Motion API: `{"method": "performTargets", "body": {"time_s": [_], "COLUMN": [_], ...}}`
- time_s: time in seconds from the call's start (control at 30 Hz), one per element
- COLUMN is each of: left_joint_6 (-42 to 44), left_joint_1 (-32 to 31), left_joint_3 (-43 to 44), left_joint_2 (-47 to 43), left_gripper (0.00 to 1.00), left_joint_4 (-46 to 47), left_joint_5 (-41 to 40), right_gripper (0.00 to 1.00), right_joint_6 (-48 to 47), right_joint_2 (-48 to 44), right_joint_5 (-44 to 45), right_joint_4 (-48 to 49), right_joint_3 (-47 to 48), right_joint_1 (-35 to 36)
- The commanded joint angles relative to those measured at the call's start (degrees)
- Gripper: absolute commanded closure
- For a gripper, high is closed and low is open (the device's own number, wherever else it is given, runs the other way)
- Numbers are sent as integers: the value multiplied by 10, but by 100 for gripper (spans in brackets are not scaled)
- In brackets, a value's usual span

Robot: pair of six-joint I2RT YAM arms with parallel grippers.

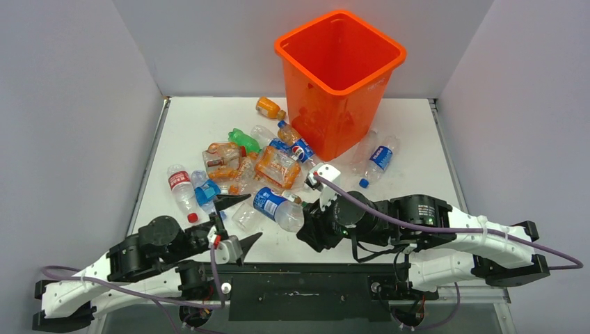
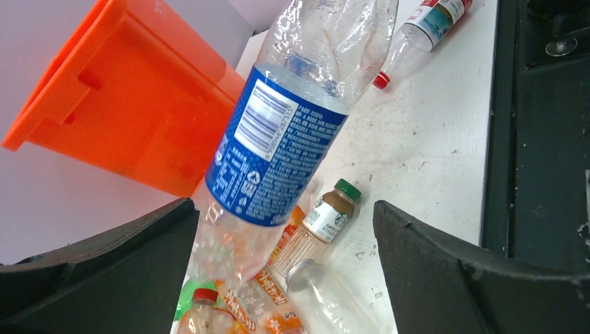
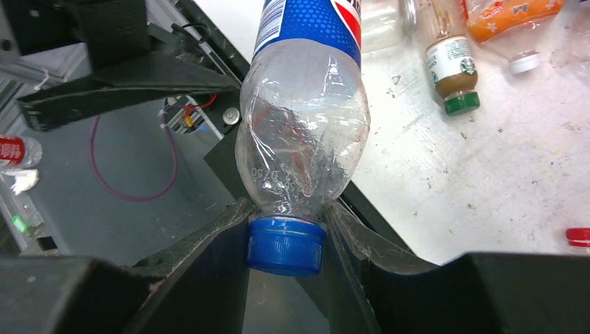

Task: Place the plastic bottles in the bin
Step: Pick up the plastic bottle from the corner of the board.

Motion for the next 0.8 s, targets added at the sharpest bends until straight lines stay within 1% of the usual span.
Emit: {"method": "performTargets", "body": {"time_s": [0.0, 0.1, 0.23, 0.4, 0.53, 0.63, 0.77], "left_joint_6": [-32, -25, 0, 49, 81, 90, 78], "left_joint_1": [-2, -2, -2, -2, -2, -2, -2], "left_joint_3": [37, 15, 4, 9, 0, -9, -20], "left_joint_2": [-17, -25, 16, 73, 78, 84, 94], "left_gripper": [4, 4, 4, 4, 4, 2, 30], "left_joint_4": [-96, -61, -23, 24, 66, 68, 63], "left_joint_5": [-23, -16, -14, -48, -80, -95, -103], "right_gripper": [95, 95, 95, 95, 95, 95, 95], "right_joint_6": [-5, -13, -20, -23, -24, -26, -32], "right_joint_2": [-1, 3, 9, 20, 17, 12, 7], "right_joint_5": [30, 6, -27, -48, -59, -69, -74], "right_joint_4": [15, 34, 58, 64, 75, 91, 114], "right_joint_3": [9, 4, 2, 2, -4, -6, -2], "right_joint_1": [2, 2, 2, 2, 2, 3, 2]}}
